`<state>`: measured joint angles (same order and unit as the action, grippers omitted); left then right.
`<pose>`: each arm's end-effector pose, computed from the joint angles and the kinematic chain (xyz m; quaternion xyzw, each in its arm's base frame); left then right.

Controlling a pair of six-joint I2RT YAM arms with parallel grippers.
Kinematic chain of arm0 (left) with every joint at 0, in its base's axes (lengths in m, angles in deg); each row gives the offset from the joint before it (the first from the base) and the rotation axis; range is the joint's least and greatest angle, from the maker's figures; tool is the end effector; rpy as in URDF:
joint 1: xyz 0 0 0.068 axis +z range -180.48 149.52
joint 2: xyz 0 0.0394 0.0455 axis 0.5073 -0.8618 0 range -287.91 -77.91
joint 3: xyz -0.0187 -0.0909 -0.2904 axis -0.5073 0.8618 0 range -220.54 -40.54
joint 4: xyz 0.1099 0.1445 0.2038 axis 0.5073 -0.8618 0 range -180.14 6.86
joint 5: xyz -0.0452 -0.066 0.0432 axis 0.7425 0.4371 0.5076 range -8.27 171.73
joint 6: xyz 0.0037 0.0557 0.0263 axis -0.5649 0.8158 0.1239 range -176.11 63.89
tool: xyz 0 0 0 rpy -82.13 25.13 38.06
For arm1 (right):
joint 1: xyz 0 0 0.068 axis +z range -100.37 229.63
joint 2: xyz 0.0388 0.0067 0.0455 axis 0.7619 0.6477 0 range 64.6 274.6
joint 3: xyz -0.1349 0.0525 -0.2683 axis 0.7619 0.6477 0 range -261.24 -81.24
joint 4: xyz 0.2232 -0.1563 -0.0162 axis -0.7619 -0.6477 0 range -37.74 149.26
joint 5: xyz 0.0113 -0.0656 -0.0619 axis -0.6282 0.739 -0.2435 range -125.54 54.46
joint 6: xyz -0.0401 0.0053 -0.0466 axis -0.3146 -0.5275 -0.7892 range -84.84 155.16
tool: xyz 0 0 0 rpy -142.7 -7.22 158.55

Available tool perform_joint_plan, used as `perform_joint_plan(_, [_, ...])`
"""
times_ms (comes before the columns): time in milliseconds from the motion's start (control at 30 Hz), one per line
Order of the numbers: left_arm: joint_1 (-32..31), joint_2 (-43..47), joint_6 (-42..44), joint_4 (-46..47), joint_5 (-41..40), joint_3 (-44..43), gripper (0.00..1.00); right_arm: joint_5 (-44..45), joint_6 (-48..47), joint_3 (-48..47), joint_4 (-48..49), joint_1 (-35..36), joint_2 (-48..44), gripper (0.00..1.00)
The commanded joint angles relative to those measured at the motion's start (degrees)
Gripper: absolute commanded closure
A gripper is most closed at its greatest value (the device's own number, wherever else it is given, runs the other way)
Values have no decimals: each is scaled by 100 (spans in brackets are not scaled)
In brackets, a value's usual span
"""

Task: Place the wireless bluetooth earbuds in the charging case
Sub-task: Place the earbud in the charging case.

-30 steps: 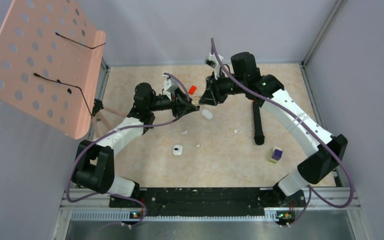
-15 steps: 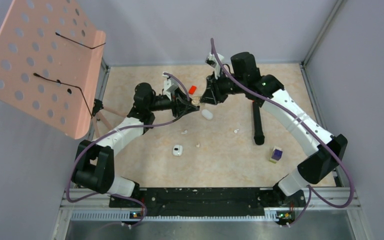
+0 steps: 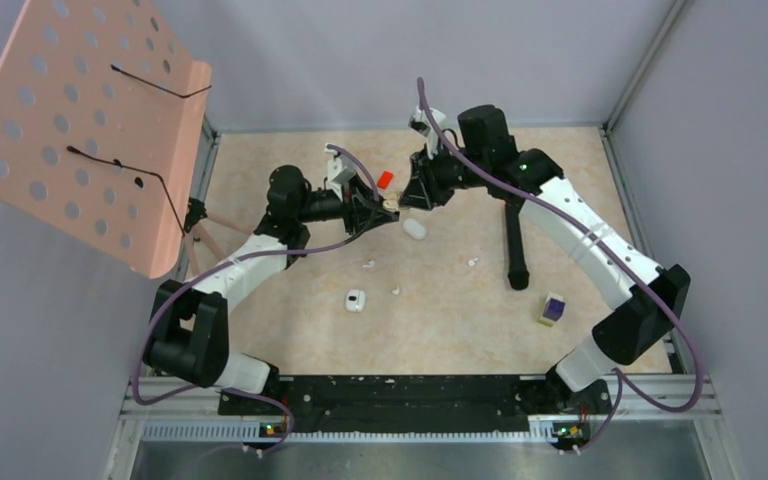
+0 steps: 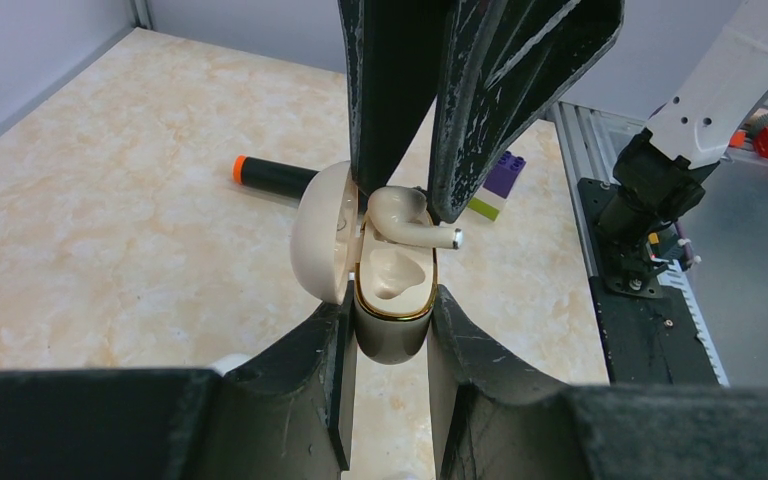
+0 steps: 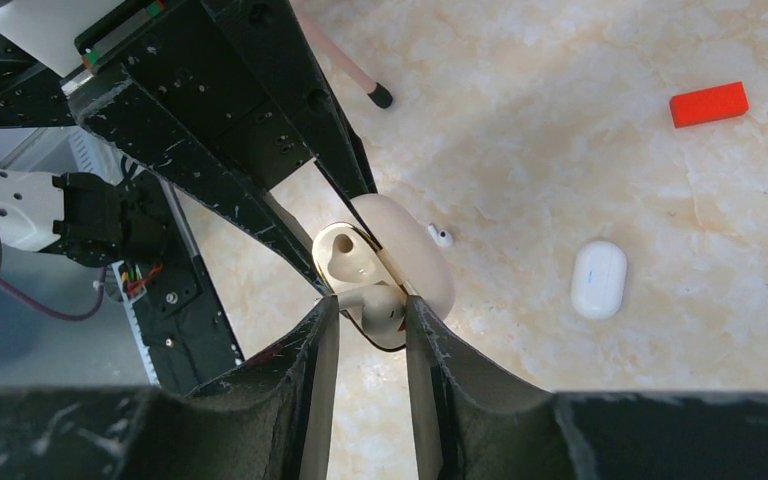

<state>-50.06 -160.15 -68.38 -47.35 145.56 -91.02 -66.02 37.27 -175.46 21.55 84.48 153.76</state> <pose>0.2917 -0.1482 0.3301 0.4228 0.5530 -0.5170 0.4982 0.2842 0.2267 0.4313 -0.3596 0.7767 0.3654 0.3659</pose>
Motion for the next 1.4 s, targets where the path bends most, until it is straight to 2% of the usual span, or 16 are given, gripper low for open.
perform_joint_plan(0, [1, 225, -66, 310, 116, -191, 100, 77, 17, -87, 150, 13, 99, 69])
perform_joint_plan(300, [4, 219, -99, 331, 65, -173, 100, 157, -43, -81, 168, 93, 139, 70])
perform_joint_plan(367, [4, 210, -94, 328, 38, -166, 100, 70, -120, -78, 191, 141, 137, 77])
perform_joint_plan(433, [-1, 208, -71, 324, 10, -162, 100, 9, -175, -78, 210, 194, 116, 89])
perform_joint_plan(533, [8, 193, -13, 208, -59, -156, 100, 25, -475, -141, 234, 228, 50, 99])
perform_joint_plan(833, [22, 132, 50, -19, -250, -153, 100, 452, -1386, -211, 238, 345, -478, 100])
perform_joint_plan(933, [16, 110, 5, 8, -227, -164, 100, 681, -1768, 184, 675, 482, -826, 100])
perform_joint_plan(1167, [18, 46, -447, 396, -2, -197, 100, 1826, -3083, 1727, 2582, 1260, -1767, 100])
perform_joint_plan(1367, [32, -93, -1133, 900, 290, -263, 100, 2536, -4152, 2345, 3539, 1544, -1895, 100])
